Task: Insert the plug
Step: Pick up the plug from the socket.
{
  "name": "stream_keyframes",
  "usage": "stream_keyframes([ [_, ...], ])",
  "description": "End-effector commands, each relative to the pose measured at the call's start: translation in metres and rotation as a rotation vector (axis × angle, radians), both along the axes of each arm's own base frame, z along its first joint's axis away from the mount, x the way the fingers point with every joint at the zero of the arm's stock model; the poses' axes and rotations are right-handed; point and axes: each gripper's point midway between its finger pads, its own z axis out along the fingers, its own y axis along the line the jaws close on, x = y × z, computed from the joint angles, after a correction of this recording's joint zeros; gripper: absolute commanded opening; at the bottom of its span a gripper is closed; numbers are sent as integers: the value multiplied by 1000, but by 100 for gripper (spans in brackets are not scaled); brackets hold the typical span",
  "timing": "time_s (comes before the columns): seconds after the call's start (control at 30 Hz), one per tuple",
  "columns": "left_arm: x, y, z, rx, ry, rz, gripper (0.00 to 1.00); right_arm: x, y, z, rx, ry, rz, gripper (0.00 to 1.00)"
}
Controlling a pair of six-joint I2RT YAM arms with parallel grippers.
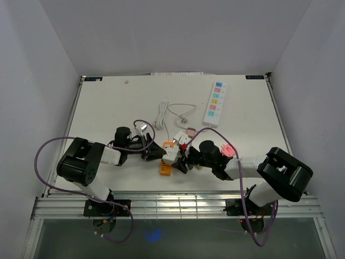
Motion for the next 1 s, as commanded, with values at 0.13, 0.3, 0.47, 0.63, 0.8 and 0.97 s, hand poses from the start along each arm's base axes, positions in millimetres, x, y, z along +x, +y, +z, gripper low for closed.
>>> stream_keyframes([
  [0.13, -26, 23, -71, 231, 181, 80, 27, 8, 16, 35, 88, -42, 12, 26],
  [0.3, -23, 20, -56, 202, 154, 75, 43, 11, 11, 44, 87, -59, -17, 17],
  [0.47, -15, 20, -33, 198, 96, 90, 73, 13, 9, 54, 73, -65, -22, 9],
  [0.63, -5, 27, -12, 249, 44, 122, 88, 20, 10, 70, 71, -84, -30, 8],
  [0.8, 7, 40, 16, 266, -47, 175, 92, 27, 12, 87, 36, -88, -26, 8],
  [0.97, 8, 47, 28, 284, -62, 202, 93, 27, 5, 93, -2, -86, -33, 8],
])
